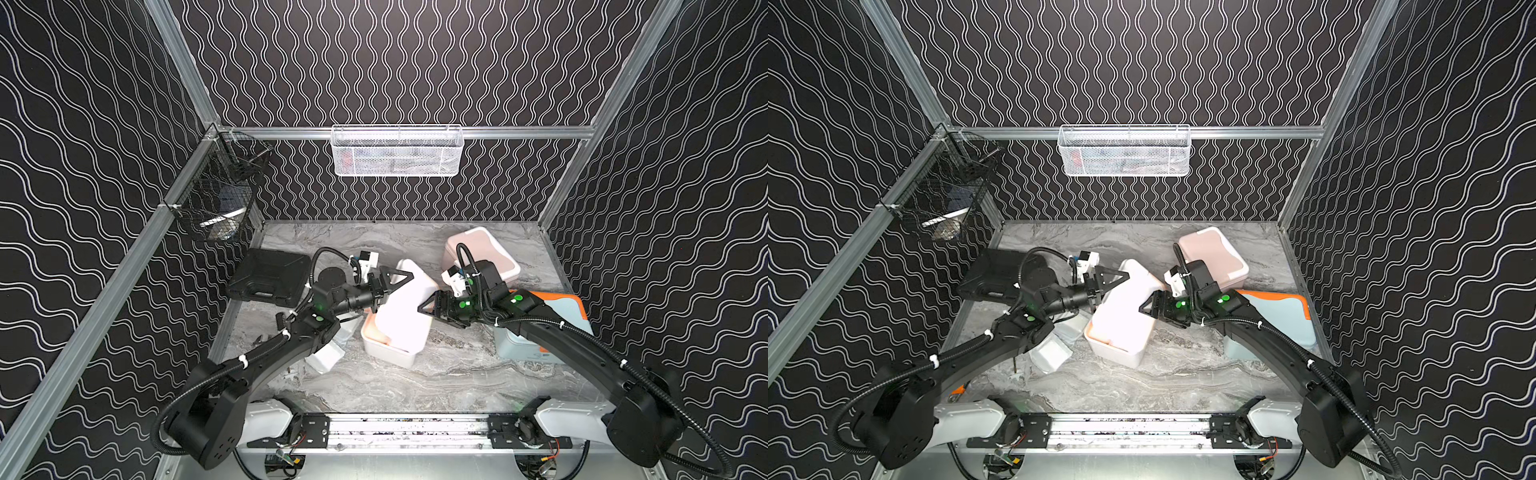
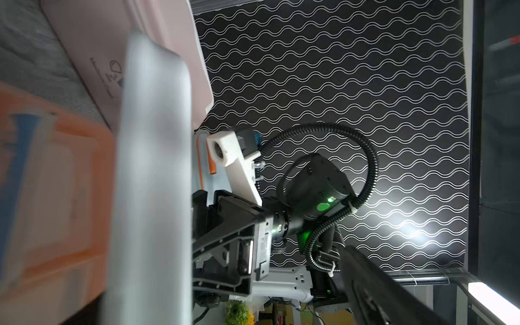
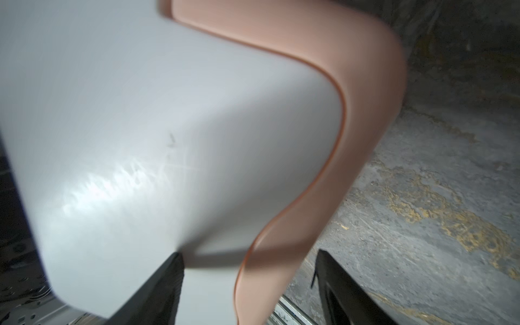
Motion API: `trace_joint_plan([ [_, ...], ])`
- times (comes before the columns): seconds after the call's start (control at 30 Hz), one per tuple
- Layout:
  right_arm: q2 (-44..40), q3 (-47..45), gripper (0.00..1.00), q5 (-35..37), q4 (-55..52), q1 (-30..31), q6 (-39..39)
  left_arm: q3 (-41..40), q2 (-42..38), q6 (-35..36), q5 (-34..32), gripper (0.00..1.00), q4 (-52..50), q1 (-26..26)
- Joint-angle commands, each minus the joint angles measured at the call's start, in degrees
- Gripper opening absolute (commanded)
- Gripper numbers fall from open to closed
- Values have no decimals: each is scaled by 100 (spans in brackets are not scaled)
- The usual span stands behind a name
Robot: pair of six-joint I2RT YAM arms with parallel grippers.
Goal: Open first aid kits and take out gauze
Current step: Open the lid of the first aid kit.
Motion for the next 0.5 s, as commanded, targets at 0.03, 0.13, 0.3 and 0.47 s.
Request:
trace_joint_plan([
  [0.03, -135, 283, 81, 626, -428, 16, -54, 287, -229, 481, 115, 99, -595, -13],
  [0.13, -401, 405, 87, 1053, -801, -1, -154, 475, -243, 737, 26, 99, -1035, -70],
  [0.3, -967, 524, 92, 1500, -1279, -133, -241, 954, -100, 1260, -342, 99, -1745, -546],
  [0.47, -1595, 734, 91, 2132, -1910, -395, -272, 1502, 151, 1871, -1026, 99, -2484, -1387],
])
